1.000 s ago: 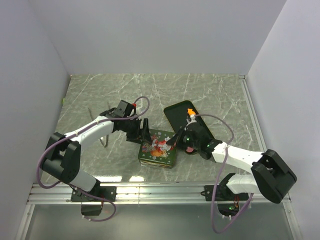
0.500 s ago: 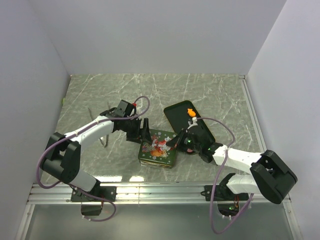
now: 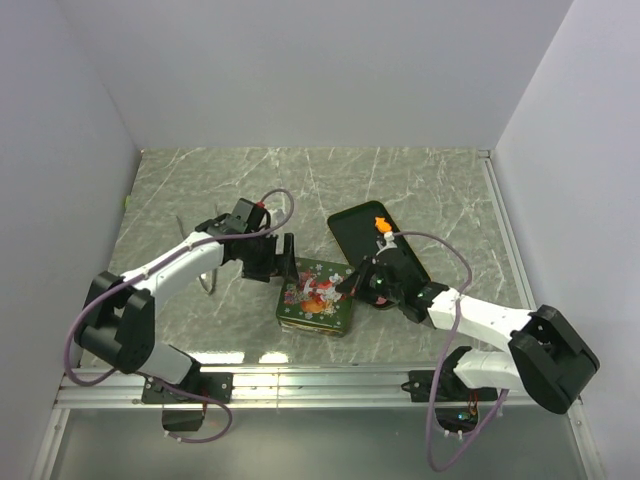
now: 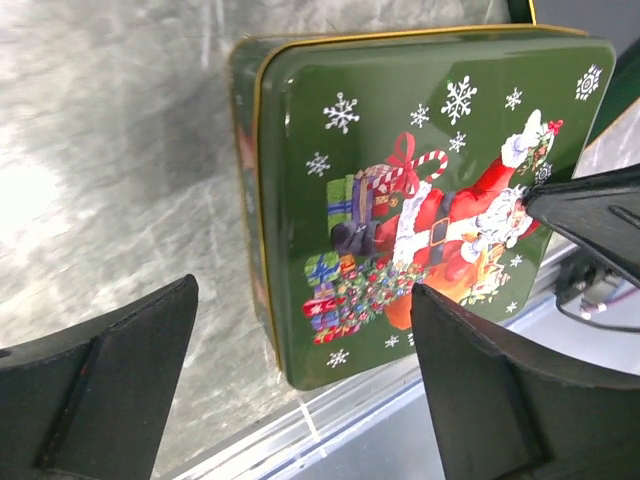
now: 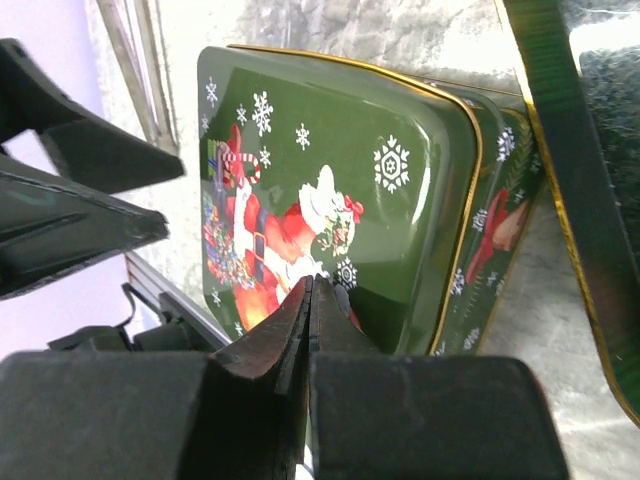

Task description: Pack the cookies

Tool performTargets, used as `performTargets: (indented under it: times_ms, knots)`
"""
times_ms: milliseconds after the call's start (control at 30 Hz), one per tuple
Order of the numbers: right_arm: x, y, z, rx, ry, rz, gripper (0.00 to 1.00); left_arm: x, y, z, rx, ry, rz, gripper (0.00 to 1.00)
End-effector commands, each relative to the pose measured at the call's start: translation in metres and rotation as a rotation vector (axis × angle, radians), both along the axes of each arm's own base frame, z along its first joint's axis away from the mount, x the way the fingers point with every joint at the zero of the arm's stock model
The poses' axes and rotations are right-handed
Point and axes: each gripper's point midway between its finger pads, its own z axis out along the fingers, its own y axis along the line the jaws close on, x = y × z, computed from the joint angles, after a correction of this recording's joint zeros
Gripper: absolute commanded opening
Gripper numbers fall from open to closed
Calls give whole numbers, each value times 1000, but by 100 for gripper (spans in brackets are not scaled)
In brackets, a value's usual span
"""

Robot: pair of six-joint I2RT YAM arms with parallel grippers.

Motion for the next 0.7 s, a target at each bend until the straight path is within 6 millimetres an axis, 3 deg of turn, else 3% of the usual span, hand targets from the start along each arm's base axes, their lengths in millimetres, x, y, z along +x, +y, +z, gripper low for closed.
performTargets:
  times_ms: [0,100,333,400,433,467,533,567,667]
  knots:
    - [8,-6,15,-46,-55,-3,0,12,7,28,17,-105,45,94]
    - [11,-7,28,-74,-92,10,0,16,14,40,36,-141,83,99]
    - [20,-7,68,-110,-191,46,0,28,27,78,36,-239,169,99]
    - [21,-9,87,-113,-224,48,6,30,30,88,35,-263,191,99]
    - [19,-12,90,-138,-231,61,10,29,33,93,35,-276,199,99]
    - [21,-12,107,-133,-263,62,23,31,38,97,47,-294,221,99]
    - [18,-20,132,-164,-313,72,37,29,43,107,43,-329,250,99]
    - [15,-26,146,-166,-347,66,49,31,49,112,52,-356,277,100]
    - [6,-46,167,-212,-403,56,68,31,62,130,45,-443,340,99]
